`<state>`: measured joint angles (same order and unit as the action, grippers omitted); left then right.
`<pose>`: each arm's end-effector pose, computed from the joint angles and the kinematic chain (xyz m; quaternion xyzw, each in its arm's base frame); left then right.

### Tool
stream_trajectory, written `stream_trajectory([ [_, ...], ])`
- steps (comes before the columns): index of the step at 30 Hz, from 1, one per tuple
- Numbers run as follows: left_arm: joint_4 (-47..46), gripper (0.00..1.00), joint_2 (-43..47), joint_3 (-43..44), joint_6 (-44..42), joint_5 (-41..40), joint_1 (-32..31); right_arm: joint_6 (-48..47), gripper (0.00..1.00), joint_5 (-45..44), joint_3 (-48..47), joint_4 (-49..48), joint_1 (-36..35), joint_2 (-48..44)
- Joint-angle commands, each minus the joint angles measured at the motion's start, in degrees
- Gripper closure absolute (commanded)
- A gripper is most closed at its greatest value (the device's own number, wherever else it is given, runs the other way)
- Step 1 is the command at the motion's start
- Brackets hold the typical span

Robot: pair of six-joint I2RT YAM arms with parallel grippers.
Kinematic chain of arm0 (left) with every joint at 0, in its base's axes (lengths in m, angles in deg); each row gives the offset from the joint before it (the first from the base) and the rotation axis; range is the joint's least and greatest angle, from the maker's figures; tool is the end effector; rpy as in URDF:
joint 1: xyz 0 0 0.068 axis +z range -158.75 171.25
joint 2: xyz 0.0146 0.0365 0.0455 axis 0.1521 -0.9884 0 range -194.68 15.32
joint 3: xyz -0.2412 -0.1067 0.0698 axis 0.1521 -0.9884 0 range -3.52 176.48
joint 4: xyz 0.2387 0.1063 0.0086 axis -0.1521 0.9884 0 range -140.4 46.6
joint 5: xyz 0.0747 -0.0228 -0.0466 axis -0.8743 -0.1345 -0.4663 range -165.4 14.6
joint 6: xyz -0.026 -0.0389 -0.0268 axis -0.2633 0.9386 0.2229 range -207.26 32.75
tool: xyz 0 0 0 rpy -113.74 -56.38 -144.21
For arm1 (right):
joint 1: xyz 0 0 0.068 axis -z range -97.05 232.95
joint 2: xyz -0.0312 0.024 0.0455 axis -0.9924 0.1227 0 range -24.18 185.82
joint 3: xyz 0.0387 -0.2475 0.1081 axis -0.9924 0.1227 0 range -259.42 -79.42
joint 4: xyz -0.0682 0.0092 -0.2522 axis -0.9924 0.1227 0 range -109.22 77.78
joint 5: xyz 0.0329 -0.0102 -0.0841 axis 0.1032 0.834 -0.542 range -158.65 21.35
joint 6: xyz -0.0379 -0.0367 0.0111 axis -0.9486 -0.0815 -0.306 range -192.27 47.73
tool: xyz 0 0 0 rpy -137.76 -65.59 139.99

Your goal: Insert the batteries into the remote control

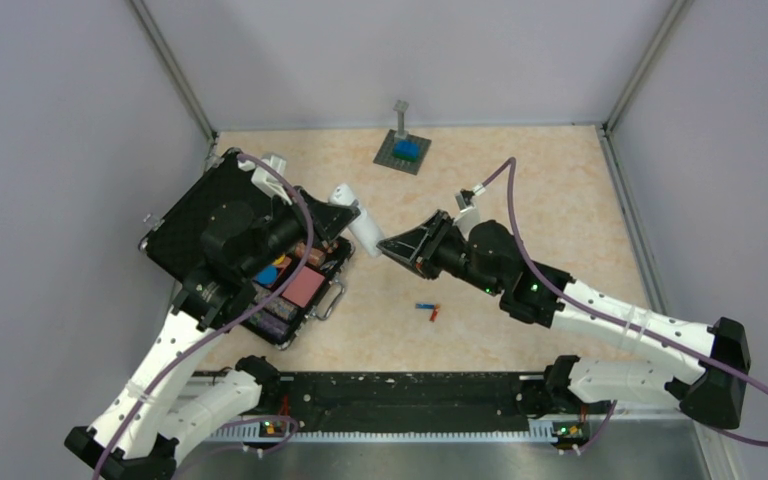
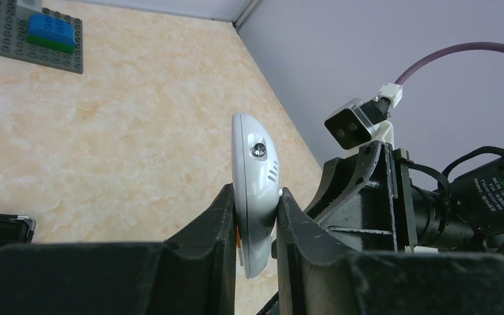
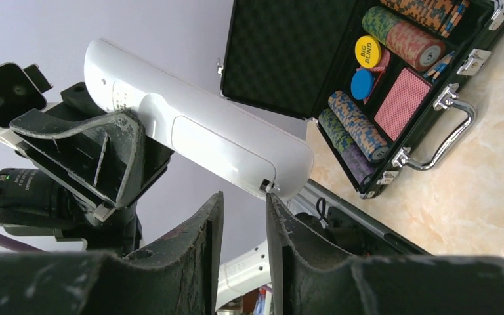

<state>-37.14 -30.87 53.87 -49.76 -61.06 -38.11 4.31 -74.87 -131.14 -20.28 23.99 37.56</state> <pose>0.1477 -0.0933 0.4066 0.0359 0.7184 -0.4545 0.5254 0.1345 0.2162 0.3454 0.1511 0.7447 0.5849 0.2836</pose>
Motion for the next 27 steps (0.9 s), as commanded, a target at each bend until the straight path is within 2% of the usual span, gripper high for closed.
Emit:
stream_trajectory([
  [1,-4.92,1.00,1.74,-0.95,-0.99,2.35,-0.10,-0.81,0.72,-0.29,0.21,-3.24,0.29,0.02],
  [27,-5.45,1.00,2.82,-1.57,-2.32,3.00,-0.15,1.16,0.74,0.62,2.51,-6.27,0.41,0.32],
])
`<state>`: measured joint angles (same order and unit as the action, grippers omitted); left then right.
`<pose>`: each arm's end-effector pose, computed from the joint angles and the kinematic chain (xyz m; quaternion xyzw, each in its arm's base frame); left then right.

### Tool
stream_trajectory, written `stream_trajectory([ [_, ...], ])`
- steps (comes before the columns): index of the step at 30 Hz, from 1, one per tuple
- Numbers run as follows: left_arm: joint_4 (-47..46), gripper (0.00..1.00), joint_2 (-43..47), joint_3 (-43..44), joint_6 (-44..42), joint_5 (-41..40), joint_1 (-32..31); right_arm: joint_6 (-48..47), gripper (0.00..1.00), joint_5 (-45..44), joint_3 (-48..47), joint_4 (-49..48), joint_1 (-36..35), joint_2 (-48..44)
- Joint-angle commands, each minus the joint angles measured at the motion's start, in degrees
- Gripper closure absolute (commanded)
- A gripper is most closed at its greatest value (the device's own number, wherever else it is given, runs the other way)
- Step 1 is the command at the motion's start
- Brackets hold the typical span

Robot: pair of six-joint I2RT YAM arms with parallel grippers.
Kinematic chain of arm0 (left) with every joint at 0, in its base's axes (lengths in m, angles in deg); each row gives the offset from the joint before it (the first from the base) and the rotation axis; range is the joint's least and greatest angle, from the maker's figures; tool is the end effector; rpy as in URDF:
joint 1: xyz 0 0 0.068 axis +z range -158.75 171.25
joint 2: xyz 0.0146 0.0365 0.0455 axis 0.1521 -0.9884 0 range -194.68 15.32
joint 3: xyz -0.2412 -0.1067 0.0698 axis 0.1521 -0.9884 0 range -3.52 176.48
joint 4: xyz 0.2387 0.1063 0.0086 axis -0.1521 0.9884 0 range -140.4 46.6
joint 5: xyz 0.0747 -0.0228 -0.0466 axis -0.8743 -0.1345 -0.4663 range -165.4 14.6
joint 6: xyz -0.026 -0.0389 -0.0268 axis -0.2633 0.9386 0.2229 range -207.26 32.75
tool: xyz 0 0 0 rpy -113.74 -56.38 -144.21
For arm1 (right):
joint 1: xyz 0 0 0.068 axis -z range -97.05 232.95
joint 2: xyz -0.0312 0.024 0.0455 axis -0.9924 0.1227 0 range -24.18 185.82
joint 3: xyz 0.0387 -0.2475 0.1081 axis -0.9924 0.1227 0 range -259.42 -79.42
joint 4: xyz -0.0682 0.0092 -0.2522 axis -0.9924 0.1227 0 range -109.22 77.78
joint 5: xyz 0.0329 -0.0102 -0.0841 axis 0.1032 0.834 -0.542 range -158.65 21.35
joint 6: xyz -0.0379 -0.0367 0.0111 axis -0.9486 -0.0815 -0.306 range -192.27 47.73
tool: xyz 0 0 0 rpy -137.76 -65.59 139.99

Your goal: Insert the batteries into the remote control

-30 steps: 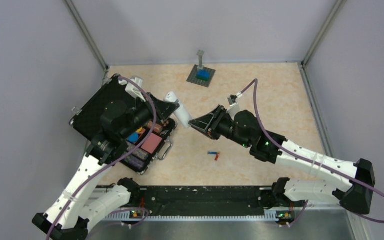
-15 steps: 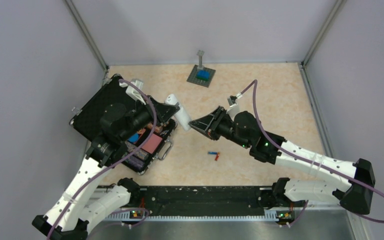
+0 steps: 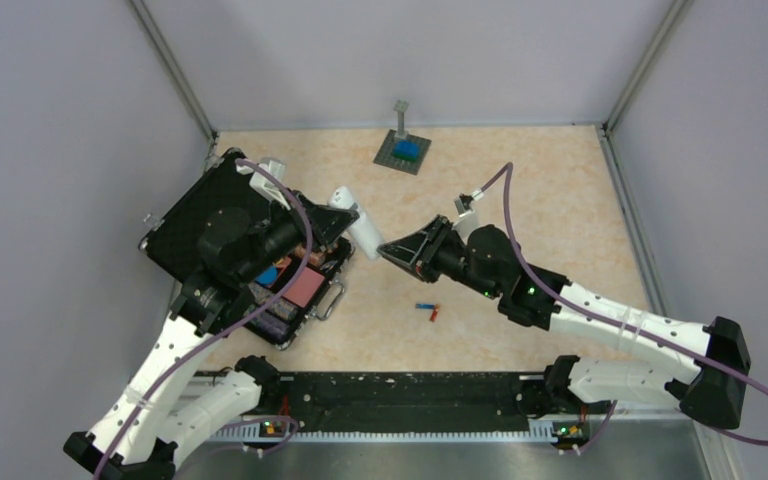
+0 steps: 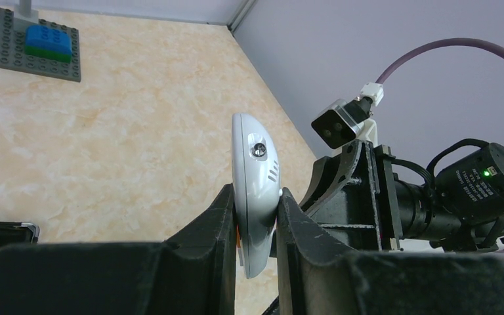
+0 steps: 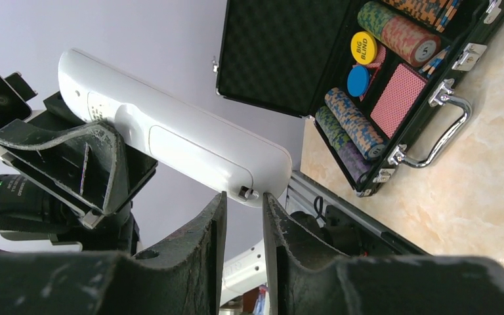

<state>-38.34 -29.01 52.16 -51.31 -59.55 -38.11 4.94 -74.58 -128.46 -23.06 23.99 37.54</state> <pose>0.1415 -0.0909 0.4037 0.0563 0.7091 -0.4582 0.5331 0.1346 0.2166 0.3339 0.1535 0.7436 0.5880 0.2789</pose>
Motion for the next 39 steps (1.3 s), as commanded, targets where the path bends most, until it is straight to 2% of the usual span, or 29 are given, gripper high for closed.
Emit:
stream_trajectory([
  [1,-4.15,1.00,1.03,0.13,-0.86,1.54,-0.16,0.49,0.76,0.27,-0.18,-3.54,0.36,0.20],
  [8,-3.79,1.00,1.34,0.04,-1.14,1.72,-0.14,0.53,0.83,0.54,-0.35,-3.69,0.64,0.30],
  [23,-4.18,1.00,1.35,-0.08,0.05,1.92,-0.12,1.01,0.84,0.96,0.22,-5.00,0.69,0.87],
  [31,-5.29,1.00,1.79,-0.57,5.27,1.97,-0.10,2.25,0.84,1.18,2.97,-10.91,0.63,0.77],
  [39,-4.64,1.00,2.53,-0.27,6.76,1.61,-0.14,1.51,0.84,1.23,3.77,-14.51,0.68,0.98],
])
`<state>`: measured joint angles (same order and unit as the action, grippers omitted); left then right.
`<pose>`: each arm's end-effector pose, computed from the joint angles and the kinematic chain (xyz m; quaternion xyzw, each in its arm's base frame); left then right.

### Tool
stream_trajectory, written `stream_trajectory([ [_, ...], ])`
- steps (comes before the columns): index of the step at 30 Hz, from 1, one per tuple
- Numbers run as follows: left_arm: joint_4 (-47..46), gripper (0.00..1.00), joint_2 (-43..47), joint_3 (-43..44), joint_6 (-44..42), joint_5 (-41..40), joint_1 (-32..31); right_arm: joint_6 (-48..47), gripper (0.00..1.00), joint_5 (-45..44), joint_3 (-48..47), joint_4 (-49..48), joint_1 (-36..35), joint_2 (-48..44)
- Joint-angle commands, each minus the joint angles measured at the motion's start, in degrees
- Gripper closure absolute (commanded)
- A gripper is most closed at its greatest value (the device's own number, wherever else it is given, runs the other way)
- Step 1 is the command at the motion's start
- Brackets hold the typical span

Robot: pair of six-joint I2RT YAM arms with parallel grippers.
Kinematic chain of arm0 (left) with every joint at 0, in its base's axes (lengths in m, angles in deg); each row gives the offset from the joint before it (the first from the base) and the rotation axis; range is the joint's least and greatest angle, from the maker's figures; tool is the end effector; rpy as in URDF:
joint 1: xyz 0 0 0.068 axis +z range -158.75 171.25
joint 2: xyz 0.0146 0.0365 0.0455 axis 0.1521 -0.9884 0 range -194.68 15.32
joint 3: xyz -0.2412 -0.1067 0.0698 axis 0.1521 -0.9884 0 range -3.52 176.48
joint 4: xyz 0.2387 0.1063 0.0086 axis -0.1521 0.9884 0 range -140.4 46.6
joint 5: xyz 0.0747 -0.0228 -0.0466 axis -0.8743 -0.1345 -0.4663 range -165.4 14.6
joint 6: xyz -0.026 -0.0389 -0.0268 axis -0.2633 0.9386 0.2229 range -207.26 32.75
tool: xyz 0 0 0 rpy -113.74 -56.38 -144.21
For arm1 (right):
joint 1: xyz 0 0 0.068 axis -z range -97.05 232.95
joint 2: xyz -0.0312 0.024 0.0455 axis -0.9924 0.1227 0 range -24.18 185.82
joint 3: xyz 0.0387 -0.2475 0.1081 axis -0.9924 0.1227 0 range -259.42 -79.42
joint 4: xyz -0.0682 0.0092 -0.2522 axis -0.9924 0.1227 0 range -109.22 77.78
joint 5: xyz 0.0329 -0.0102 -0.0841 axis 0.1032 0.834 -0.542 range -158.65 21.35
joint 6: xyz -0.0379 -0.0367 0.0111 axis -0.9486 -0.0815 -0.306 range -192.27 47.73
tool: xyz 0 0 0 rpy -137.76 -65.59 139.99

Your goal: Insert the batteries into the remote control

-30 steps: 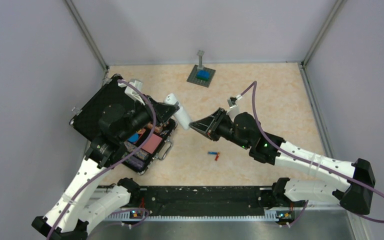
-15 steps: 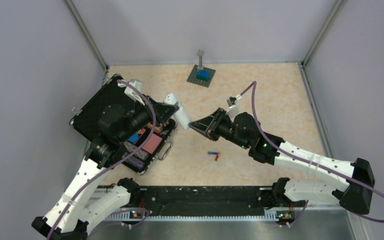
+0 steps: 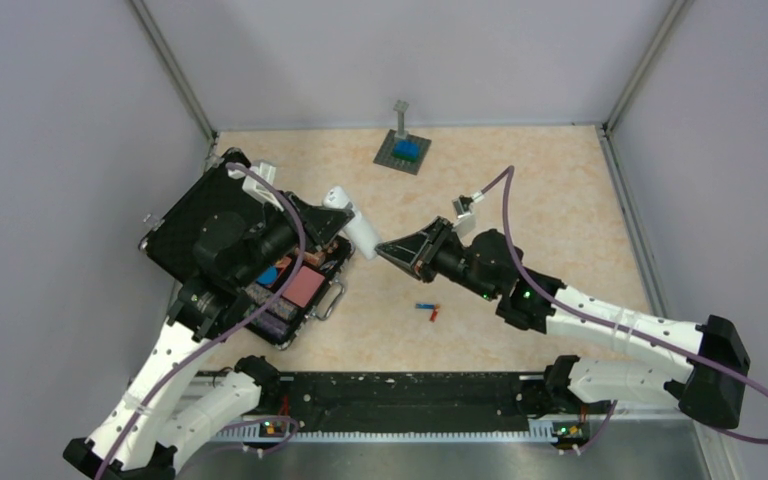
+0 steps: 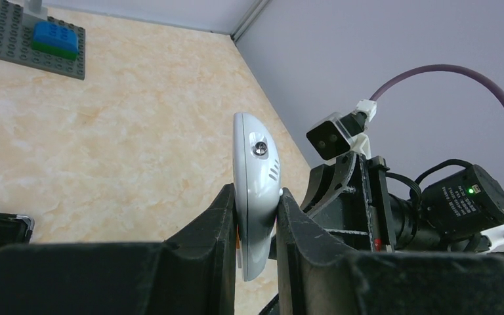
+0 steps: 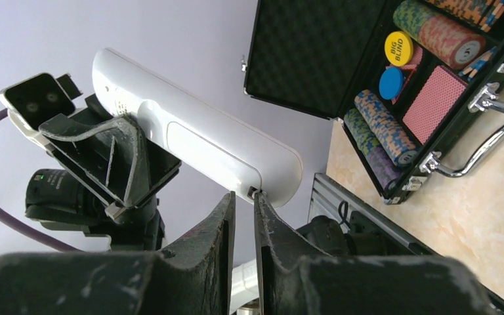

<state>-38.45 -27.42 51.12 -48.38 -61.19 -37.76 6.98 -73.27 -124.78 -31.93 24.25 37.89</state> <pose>0.1374 -0.0863 0.4019 0.0268 0.7069 -0.4642 0.5330 0.1361 0.2184 0.3261 0.1574 0.7141 0.6255 0.2720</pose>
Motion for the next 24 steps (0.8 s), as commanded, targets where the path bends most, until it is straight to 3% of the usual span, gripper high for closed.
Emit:
stream_trajectory([
  [1,-4.39,1.00,0.78,0.64,4.10,3.36,-0.50,-0.76,0.84,0.01,0.17,-6.45,0.36,0.63],
  [11,-6.06,1.00,0.88,-2.62,6.87,3.50,-0.46,-2.82,0.85,0.80,1.46,-15.27,0.36,1.34],
  [24,-1.71,1.00,0.52,-2.56,2.74,2.13,-0.51,-5.35,0.85,-0.11,0.71,-13.70,0.77,0.90],
])
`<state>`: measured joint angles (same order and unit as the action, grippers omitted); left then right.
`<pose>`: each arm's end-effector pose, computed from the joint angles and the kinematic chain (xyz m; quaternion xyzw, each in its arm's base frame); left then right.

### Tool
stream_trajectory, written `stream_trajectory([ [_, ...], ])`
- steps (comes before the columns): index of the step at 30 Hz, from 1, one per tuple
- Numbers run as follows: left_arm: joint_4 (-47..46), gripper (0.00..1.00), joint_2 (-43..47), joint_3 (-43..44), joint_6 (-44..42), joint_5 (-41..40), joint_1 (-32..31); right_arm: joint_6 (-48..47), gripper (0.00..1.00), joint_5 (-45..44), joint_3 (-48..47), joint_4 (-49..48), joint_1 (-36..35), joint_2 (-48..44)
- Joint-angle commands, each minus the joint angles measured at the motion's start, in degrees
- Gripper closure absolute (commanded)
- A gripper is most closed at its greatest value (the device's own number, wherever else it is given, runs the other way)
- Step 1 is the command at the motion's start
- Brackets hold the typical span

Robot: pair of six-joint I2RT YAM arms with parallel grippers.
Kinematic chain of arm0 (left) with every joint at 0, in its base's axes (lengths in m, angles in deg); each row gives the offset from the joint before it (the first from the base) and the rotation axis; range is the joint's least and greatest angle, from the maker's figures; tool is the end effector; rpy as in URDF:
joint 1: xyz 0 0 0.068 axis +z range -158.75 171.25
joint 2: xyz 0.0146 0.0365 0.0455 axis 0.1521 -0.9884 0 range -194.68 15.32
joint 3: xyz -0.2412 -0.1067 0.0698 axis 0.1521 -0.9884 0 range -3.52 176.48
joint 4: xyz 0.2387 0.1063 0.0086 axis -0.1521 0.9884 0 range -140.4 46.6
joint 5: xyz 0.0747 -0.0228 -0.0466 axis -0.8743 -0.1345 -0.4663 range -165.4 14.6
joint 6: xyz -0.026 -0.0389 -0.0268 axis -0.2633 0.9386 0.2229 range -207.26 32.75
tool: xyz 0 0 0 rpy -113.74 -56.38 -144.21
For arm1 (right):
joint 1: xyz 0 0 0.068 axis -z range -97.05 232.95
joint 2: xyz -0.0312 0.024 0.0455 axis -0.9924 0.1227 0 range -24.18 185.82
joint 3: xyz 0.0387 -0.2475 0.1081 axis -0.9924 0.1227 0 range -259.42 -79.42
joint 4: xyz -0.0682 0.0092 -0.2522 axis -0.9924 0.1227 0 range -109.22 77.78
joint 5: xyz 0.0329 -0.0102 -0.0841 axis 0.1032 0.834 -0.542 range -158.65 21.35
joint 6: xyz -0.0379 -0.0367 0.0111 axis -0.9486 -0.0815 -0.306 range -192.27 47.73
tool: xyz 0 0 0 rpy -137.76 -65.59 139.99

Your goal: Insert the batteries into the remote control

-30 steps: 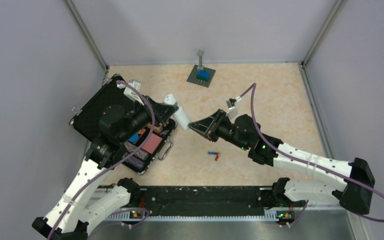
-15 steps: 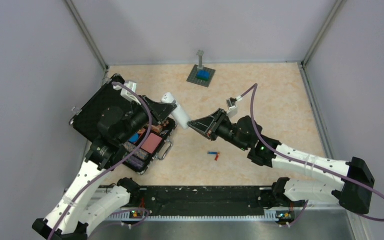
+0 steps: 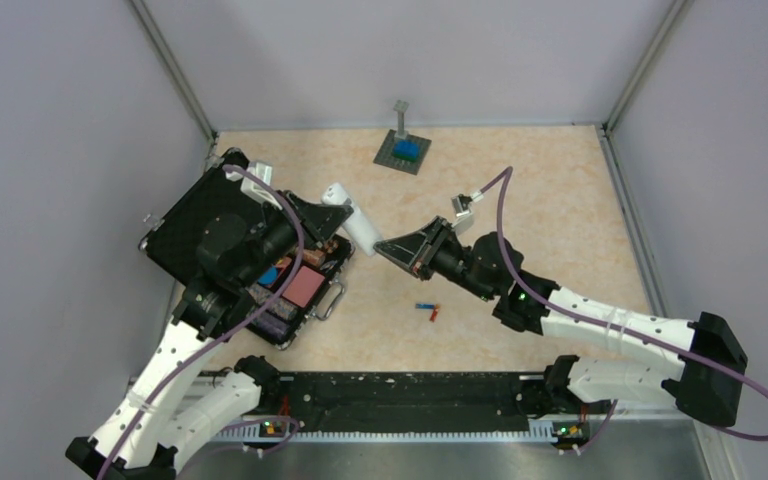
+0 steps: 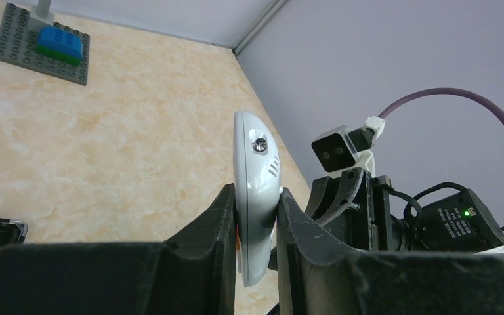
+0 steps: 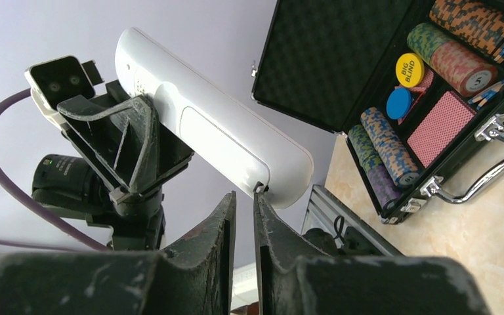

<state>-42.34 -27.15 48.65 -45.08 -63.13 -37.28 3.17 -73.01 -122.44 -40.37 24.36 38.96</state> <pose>0.1417 -0.0858 0.3954 -0.0061 0.6971 -0.4734 0.5385 0.1381 0.2211 0.3230 0.1294 0.6887 0.6459 0.3029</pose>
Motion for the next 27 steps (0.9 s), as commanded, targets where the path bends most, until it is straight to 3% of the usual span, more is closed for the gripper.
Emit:
stream_trajectory([
  [1,2.85,1.00,0.34,0.35,-1.39,3.70,-0.95,-1.95,0.85,-0.50,-1.82,-4.65,0.79,-0.28],
  [13,7.61,1.00,0.09,2.77,-5.58,-0.59,-0.97,-4.63,0.85,-1.03,-4.35,0.81,1.00,-0.45],
  [20,6.33,1.00,-0.41,3.62,-5.67,-1.79,-1.00,0.59,0.62,2.44,-7.58,14.45,1.02,1.07],
  [27,5.74,1.00,-0.42,3.74,-5.52,-2.34,-0.97,2.17,0.60,4.04,-8.10,17.45,0.99,2.21],
])
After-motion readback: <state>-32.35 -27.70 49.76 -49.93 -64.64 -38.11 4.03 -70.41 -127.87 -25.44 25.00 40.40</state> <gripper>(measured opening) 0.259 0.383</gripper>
